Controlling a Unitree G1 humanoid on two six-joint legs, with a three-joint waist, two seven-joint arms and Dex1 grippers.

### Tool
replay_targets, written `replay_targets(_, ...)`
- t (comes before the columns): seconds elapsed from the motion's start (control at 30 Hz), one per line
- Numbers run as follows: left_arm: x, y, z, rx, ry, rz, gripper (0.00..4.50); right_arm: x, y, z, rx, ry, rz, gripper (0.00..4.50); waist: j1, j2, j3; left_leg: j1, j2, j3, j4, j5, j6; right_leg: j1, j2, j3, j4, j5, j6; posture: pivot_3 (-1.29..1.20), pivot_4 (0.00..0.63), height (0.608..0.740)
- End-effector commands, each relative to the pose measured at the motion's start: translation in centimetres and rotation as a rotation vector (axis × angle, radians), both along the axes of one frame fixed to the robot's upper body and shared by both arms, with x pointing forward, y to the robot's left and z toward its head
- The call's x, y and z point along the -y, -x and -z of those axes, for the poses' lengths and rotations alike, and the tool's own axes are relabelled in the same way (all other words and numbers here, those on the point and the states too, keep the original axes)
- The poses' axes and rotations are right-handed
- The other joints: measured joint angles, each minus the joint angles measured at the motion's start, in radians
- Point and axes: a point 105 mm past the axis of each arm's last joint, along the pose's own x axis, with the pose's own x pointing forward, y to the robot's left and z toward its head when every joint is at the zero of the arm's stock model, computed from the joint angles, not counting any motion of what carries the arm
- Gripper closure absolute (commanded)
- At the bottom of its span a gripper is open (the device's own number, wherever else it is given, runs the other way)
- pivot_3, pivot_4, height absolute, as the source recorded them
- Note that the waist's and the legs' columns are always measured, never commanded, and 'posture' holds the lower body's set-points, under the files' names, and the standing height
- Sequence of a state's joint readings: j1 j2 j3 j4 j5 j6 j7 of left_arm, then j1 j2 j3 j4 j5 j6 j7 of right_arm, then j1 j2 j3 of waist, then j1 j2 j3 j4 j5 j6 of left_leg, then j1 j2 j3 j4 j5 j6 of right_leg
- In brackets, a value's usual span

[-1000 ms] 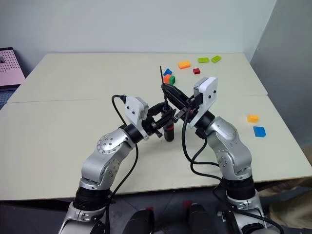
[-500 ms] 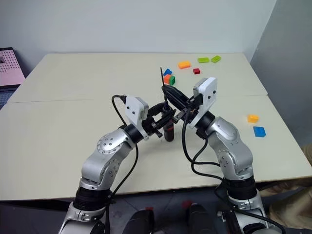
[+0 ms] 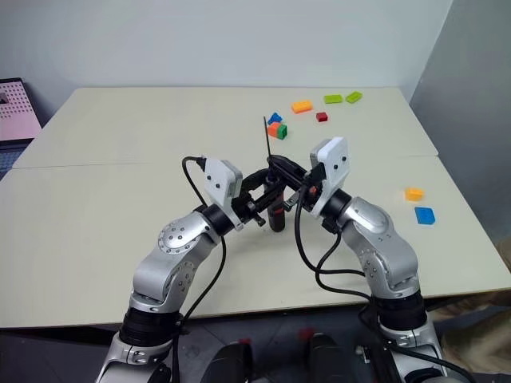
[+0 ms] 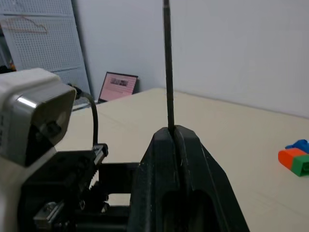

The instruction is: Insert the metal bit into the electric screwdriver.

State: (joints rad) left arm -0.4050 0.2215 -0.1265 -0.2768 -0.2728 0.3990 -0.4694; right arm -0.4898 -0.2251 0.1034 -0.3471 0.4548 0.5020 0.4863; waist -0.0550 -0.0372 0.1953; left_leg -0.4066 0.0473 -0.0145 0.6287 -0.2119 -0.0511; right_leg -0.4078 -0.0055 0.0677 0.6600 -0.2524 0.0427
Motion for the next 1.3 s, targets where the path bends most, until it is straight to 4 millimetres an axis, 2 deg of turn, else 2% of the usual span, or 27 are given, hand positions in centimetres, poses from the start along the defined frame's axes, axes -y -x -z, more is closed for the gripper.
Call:
replay_targets(0.03, -0.1, -0.1, 0.3, 0.000, -0.020, -0.013, 2.90, -0.9, 0.5, 0.9, -0.032, 0.038, -0.043, 4.50, 0.000, 0.000, 0.000, 0.000, 0.000, 0.000, 0.000, 0.000, 0.000, 0.000, 0.000, 0.000, 0.000, 0.000, 0.000, 0.00, 0.150, 0.740)
replay_targets(0.3, -0.1, -0.1, 0.3, 0.001, -0.021, -0.013, 2.90, -0.8, 0.4, 0.9, -0.039, 0.034, -0.039, 4.50, 0.000, 0.000, 0.000, 0.000, 0.000, 0.000, 0.000, 0.000, 0.000, 0.000, 0.000, 0.000, 0.000, 0.000, 0.000, 0.00, 0.150, 0.740)
replay_targets(0.43, -0.1, -0.1, 0.3, -0.001, -0.021, -0.012, 2.90, -0.4, 0.6, -0.2, -0.017, -0.017, -0.042, 3.72, 0.000, 0.000, 0.000, 0.000, 0.000, 0.000, 0.000, 0.000, 0.000, 0.000, 0.000, 0.000, -0.001, 0.000, 0.000, 0.00, 0.150, 0.740)
replay_targets(0.7, -0.3, -0.4, 0.2, 0.000, -0.016, -0.034, 2.90, 0.9, 0.9, -2.3, 0.026, -0.061, -0.015, 1.58, 0.000, 0.000, 0.000, -0.002, 0.000, 0.000, -0.001, 0.000, 0.000, -0.001, 0.000, 0.000, -0.002, 0.000, 0.000, 0.00, 0.150, 0.740)
replay_targets(0.8, -0.7, -0.9, -0.3, 0.009, -0.010, -0.062, 2.91, 1.8, 0.8, -2.9, 0.037, -0.075, 0.010, 0.80, 0.000, 0.000, 0.000, -0.002, 0.000, 0.000, -0.001, 0.000, 0.000, -0.001, 0.000, 0.000, -0.002, 0.000, 0.000, 0.00, 0.150, 0.740)
replay_targets(0.93, -0.9, -1.2, -1.3, 0.025, -0.002, -0.078, 2.91, 3.0, 0.6, -3.1, 0.043, -0.059, 0.040, 0.00, -0.001, 0.000, 0.000, -0.002, 0.000, -0.001, -0.001, 0.000, 0.000, -0.001, 0.000, -0.001, -0.002, 0.000, 0.000, 0.00, 0.150, 0.740)
replay_targets(1.07, -2.6, -2.3, -3.8, 0.115, -0.055, -0.169, 2.91, 5.4, 0.9, -3.1, 0.056, 0.032, 0.059, 0.00, -0.001, 0.000, 0.000, -0.005, 0.000, -0.001, -0.001, 0.000, 0.000, -0.004, 0.000, -0.001, -0.002, 0.000, 0.000, 0.00, 0.150, 0.740)
replay_targets(1.17, -4.2, -3.4, -5.1, 0.189, -0.184, -0.238, 2.91, 6.4, 1.4, -2.9, 0.066, 0.119, 0.052, 0.00, 0.000, 0.000, 0.000, -0.010, 0.000, -0.001, -0.001, 0.000, 0.000, -0.009, 0.000, -0.001, -0.002, 0.003, 0.006, 0.00, 0.150, 0.740)
replay_targets(1.23, -5.1, -4.2, -5.3, 0.248, -0.396, -0.239, 2.91, 7.1, 1.9, -2.4, 0.065, 0.214, 0.033, 0.00, 0.003, 0.000, 0.001, -0.013, 0.000, -0.001, -0.001, 0.000, 0.000, -0.012, 0.000, -0.001, -0.001, 0.003, 0.006, 0.00, 0.150, 0.740)
replay_targets(1.3, -6.1, -4.9, -4.2, 0.237, -0.623, -0.189, 2.91, 7.5, 2.7, -1.8, 0.053, 0.306, -0.005, 0.00, 0.003, 0.000, 0.001, -0.015, 0.000, -0.001, -0.002, 0.000, 0.000, -0.014, 0.001, -0.002, -0.002, 0.003, 0.005, 0.00, 0.150, 0.740)
